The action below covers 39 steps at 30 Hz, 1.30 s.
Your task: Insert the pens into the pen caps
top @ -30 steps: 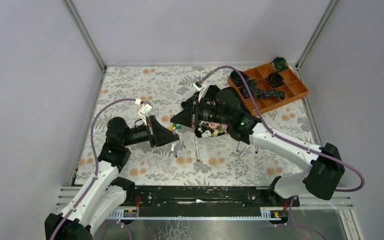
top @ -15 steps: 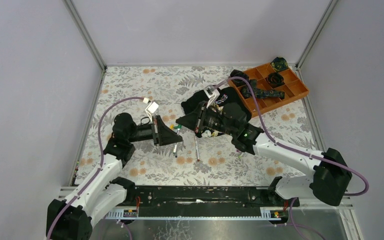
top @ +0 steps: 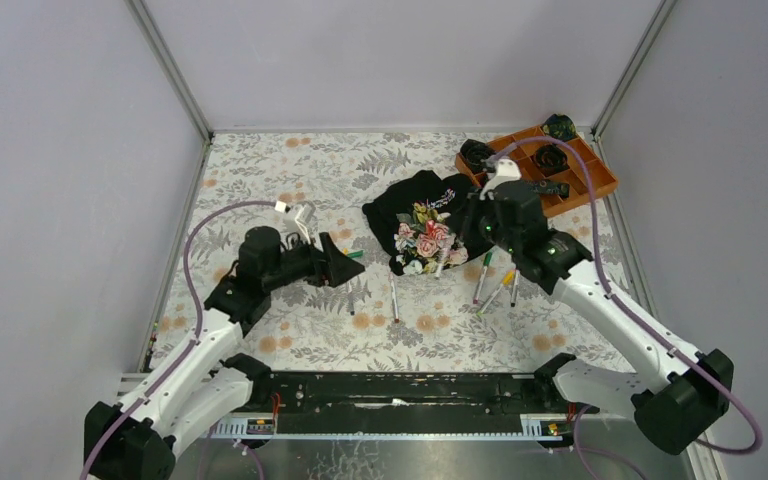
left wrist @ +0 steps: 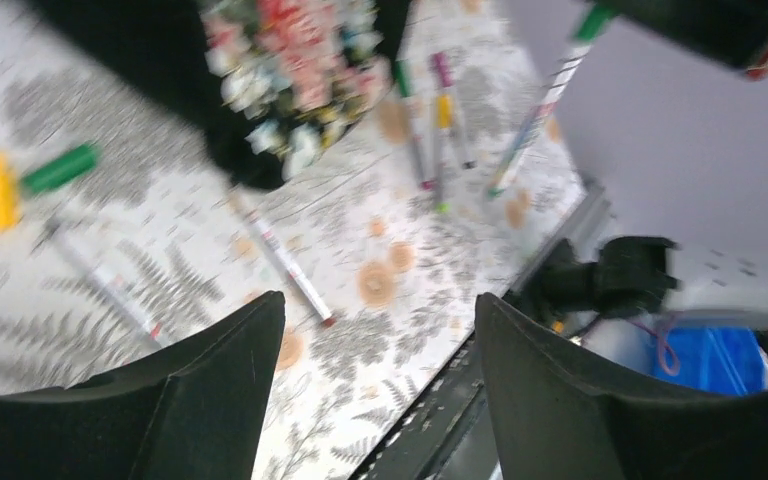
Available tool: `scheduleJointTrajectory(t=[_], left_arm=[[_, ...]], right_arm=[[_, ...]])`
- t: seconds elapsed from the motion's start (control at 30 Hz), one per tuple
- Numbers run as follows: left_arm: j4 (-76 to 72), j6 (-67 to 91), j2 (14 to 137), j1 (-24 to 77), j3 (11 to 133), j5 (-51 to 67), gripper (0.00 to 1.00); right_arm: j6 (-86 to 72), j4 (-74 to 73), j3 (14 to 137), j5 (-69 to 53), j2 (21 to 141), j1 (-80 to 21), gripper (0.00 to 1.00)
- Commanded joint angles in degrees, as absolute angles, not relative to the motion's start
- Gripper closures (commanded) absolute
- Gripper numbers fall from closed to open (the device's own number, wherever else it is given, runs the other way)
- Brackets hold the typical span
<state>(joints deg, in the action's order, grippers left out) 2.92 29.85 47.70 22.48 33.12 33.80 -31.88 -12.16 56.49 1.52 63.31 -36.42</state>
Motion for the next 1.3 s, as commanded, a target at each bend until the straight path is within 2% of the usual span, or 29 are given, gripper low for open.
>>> scheduleJointTrajectory(t=[0.0,0.17,0.33,0.43,0.7,0.87,1.17,1.2,1.27], left_arm=[[17.52,33.21,48.22,25.17,30.55,14.30,0.34],[23.30,38.53,54.20,28.67,30.39,4.47,0.47],[23.89,41.33,59.75,32.15,31.29,-0.27,0.48],[22.16,41.57,62.54,32.88,31.74,-0.15,0.57],[18.35,41.72,70.49,34.55,32.79,-0.03,0.56],[16.55,41.51,74.60,35.32,33.79,-0.50,0.56],[14.38,40.34,80.41,36.43,36.48,-2.31,0.56],[15.20,39.88,81.52,36.58,37.28,-2.93,0.58],[17.52,38.77,83.63,37.13,39.09,-4.65,0.74]], right_arm=[[-24.35,-23.85,56.88,0.21,64.59,-25.70,1.00],[-23.91,-23.71,53.39,-10.63,71.11,-13.16,1.00],[-24.44,-21.30,51.50,-16.21,78.61,-7.43,1.00],[-25.47,-19.28,50.08,-16.85,80.64,-6.17,1.00],[-25.98,-17.63,47.63,-13.18,82.82,-4.74,0.99],[-26.01,-16.96,47.21,-12.74,83.16,-3.79,0.79],[-25.64,-16.67,46.92,-13.34,82.38,-3.78,0.59],[-25.62,-16.68,46.80,-13.29,82.17,-3.75,0.56],[-25.60,-16.59,46.52,-13.27,81.37,-3.78,0.50]])
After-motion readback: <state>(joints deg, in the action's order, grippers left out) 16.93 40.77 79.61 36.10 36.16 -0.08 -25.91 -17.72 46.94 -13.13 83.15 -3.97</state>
